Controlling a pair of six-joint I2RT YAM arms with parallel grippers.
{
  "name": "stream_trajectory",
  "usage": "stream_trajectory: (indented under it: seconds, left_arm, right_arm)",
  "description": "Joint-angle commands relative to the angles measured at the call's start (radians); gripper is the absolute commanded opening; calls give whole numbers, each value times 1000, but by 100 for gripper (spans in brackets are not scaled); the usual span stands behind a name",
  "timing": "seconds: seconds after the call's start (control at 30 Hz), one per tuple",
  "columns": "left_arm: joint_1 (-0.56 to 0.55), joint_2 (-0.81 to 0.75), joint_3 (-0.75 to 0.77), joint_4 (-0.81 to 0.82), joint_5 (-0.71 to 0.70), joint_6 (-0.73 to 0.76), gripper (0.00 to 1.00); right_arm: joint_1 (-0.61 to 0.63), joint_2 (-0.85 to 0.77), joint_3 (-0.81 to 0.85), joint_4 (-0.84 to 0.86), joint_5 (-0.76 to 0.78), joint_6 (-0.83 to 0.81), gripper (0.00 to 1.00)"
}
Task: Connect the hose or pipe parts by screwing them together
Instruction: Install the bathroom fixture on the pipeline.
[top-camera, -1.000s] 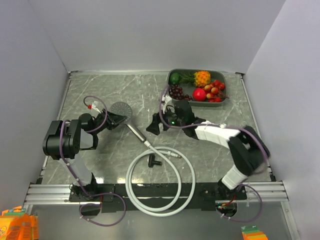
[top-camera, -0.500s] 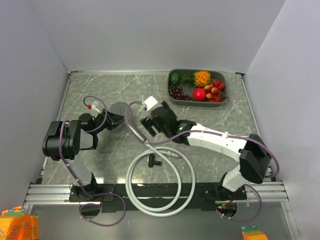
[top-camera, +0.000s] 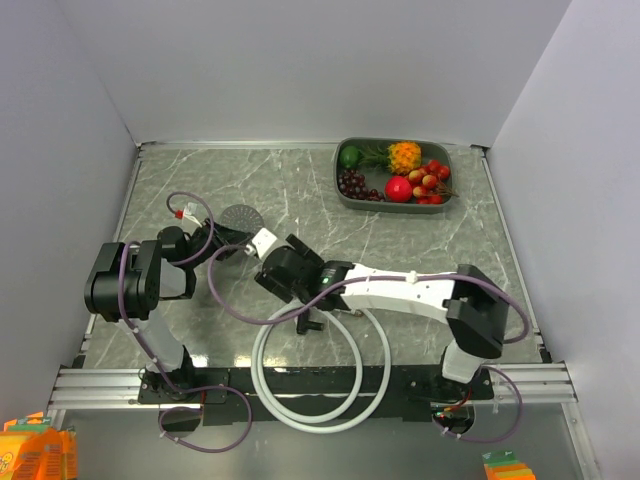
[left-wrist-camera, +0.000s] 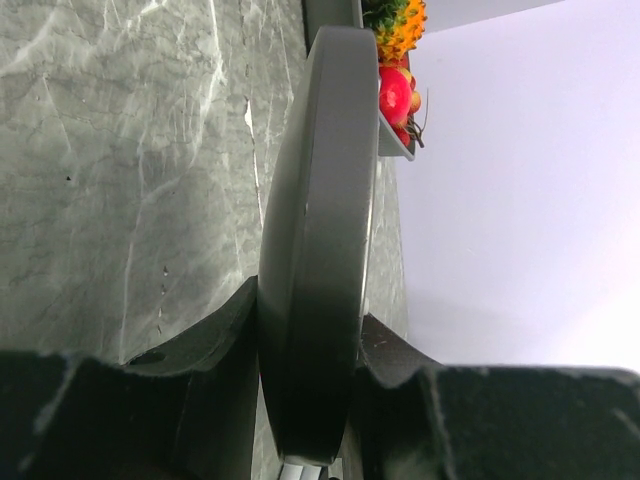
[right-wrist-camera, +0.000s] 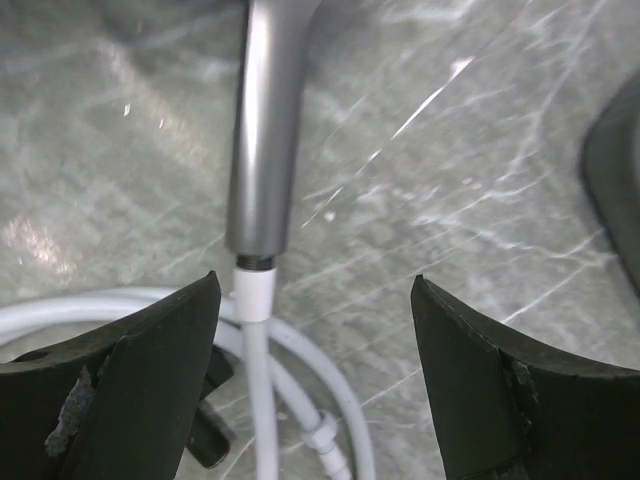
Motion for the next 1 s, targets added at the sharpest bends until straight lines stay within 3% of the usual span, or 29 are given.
stream_trajectory:
  seconds: [0.0, 0.33, 0.9, 0.97]
  left_arm:
    - [2, -36, 24, 51, 27, -6, 1]
    - [2, -35, 24, 62, 25, -9, 1]
    - [2, -23, 19, 73, 30, -13, 1]
    - [2, -21, 19, 74, 30, -16, 1]
  right_arm:
    - [7, 64, 25, -46, -28, 80, 83]
    - [6, 139, 16, -26, -67, 110, 78]
    - [-27, 224, -22, 99, -82, 108, 53]
    - [-31, 228, -19, 99, -87, 113, 44]
